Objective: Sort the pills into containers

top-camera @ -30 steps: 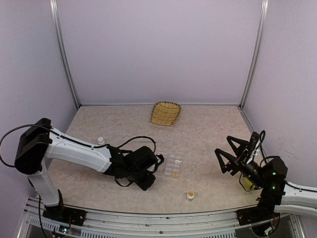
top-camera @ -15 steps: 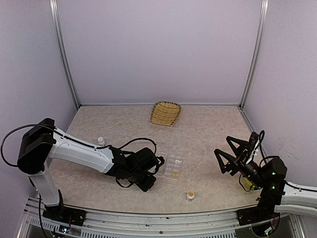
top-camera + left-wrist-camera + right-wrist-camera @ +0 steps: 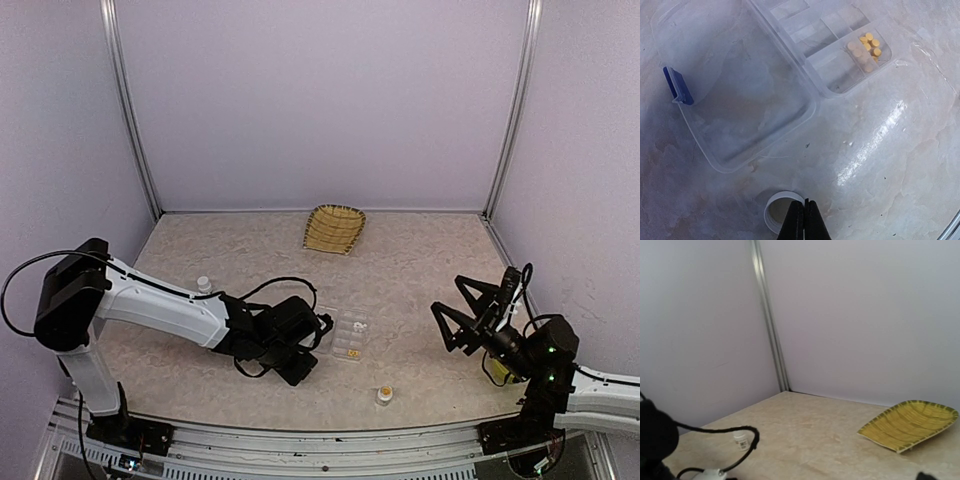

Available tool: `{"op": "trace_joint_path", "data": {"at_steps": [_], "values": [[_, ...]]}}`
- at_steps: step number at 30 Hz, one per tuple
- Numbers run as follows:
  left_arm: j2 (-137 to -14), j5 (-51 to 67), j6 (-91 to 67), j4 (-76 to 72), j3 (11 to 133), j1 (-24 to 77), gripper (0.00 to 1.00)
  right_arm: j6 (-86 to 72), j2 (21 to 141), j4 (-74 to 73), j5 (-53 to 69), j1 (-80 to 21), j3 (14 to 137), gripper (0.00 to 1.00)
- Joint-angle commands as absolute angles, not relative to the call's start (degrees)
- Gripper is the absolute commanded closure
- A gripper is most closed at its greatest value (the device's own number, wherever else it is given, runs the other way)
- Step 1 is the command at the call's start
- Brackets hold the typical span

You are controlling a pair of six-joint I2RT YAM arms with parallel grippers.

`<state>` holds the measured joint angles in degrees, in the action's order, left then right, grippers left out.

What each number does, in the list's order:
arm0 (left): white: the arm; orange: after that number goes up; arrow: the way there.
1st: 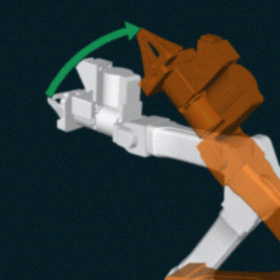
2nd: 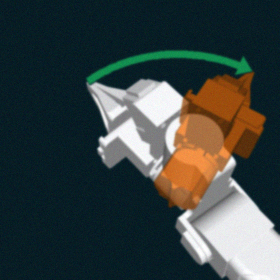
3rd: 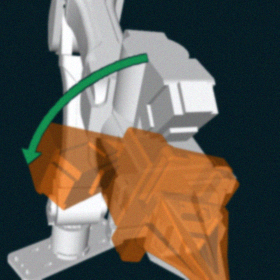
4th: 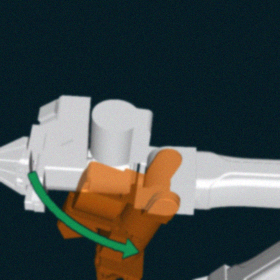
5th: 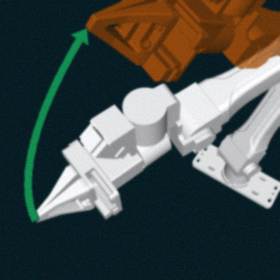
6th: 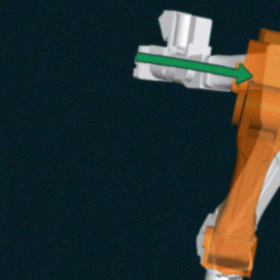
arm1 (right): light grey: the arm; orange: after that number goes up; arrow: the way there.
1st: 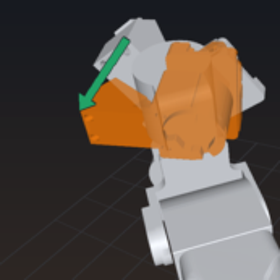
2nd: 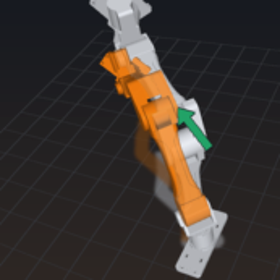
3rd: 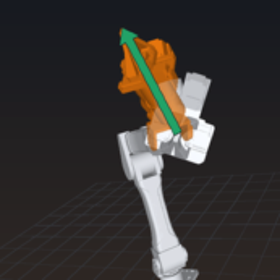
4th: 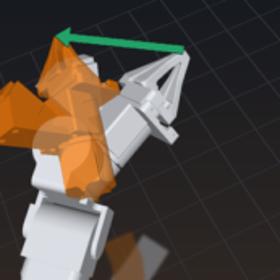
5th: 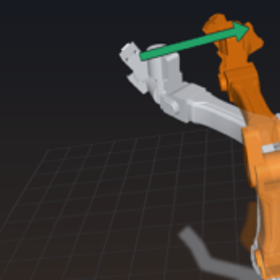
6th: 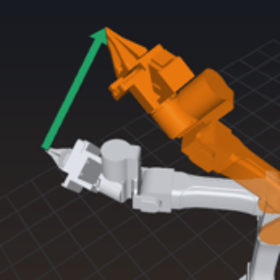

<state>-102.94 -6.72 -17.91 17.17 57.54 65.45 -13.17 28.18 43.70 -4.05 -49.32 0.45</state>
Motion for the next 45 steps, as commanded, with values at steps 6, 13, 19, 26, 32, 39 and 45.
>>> {"op": "trace_joint_path", "data": {"at_steps": [6,13,19,26,32,39,45], "values": [[-92.0,1.9,-14.8,5.2,52.2,65.5,1.00,-13.7,33.7,48.1,5.8,-49.0,0.3,0.00],[-82.4,10.2,-14.1,-6.4,46.0,64.8,1.00,-19.4,44.2,48.5,16.2,-49.0,7.2,0.00],[-78.4,13.8,-17.8,-14.6,43.5,64.8,1.00,-29.7,53.6,52.7,23.4,-49.2,11.2,0.00],[-78.8,18.1,-23.5,-22.6,42.5,65.0,1.00,-33.0,61.0,57.4,23.9,-50.3,12.9,0.00],[-80.7,24.1,-20.1,-20.6,44.7,65.7,1.00,-28.0,63.1,47.6,32.9,-50.3,17.9,0.00],[-82.0,24.7,-15.4,-13.5,46.4,66.1,1.00,-19.2,61.2,34.3,38.1,-50.3,21.4,0.03],[-85.0,14.5,-4.9,-2.8,47.2,68.6,1.00,-14.2,56.3,27.0,33.9,-50.3,21.1,0.02]]}}
